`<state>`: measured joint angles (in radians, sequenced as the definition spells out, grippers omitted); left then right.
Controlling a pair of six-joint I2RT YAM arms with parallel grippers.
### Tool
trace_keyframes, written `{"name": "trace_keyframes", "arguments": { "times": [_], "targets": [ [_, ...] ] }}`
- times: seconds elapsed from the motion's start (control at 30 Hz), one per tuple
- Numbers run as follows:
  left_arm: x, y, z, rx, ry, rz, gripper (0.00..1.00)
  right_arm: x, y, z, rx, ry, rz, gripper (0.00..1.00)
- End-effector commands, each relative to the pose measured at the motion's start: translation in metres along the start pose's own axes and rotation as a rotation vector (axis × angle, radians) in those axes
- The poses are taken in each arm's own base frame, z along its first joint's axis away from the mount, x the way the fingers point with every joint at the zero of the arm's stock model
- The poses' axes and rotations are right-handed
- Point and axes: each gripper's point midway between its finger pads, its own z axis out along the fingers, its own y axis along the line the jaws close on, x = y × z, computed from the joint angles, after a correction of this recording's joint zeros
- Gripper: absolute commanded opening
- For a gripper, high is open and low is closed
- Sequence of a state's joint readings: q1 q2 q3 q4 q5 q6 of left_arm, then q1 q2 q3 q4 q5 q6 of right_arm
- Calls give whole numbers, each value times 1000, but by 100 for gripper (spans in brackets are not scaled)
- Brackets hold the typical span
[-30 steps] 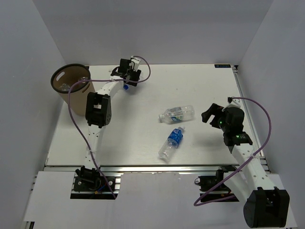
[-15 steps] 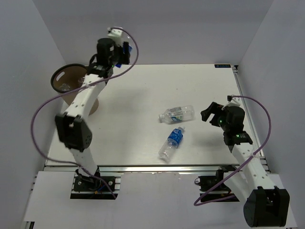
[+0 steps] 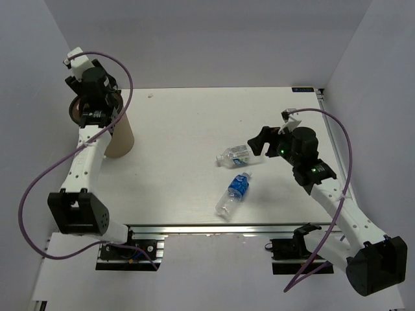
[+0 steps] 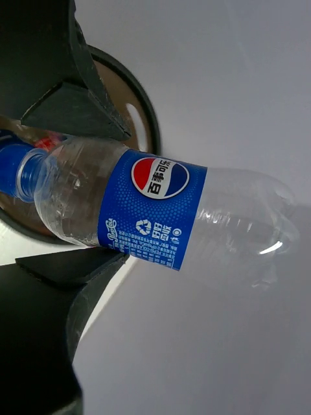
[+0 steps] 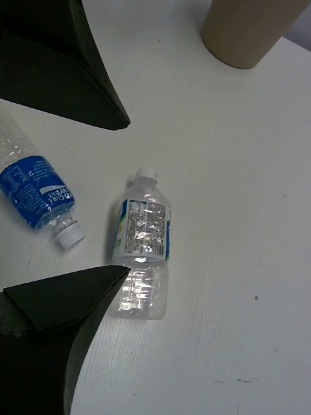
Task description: Put the plastic bottles in the bin
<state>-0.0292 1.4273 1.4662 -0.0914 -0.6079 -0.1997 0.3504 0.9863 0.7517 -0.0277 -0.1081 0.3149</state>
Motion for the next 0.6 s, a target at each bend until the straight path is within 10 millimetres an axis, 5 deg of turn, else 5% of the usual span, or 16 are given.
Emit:
{"name": "trace_keyframes", "arguments": {
  "times": [0.0, 0.03, 0.07, 0.13, 0.23, 0.43, 0.57],
  "targets": [
    [34, 33, 9, -197, 57, -44, 42, -12, 13, 3, -48, -16, -16, 89],
    [44, 35, 11, -215, 64, -61, 50, -9, 14, 4, -55, -3, -12, 89],
    [52, 35, 15, -219, 72, -53, 70, -6, 14, 4, -54, 4, -13, 89],
    [54, 31, 17, -212, 99, -45, 75, -3, 11, 4, -41, 17, -18, 89],
    [55, 32, 18, -225, 122, -35, 98, 1, 2, 2, 9, 25, -20, 89],
    [23, 20, 10, -131, 82, -30, 98, 15, 3, 0, 2, 70, 16, 89],
    [8, -9, -3, 35, 141, -72, 98, 41, 4, -6, 22, 159, 119, 89]
  ]
}}
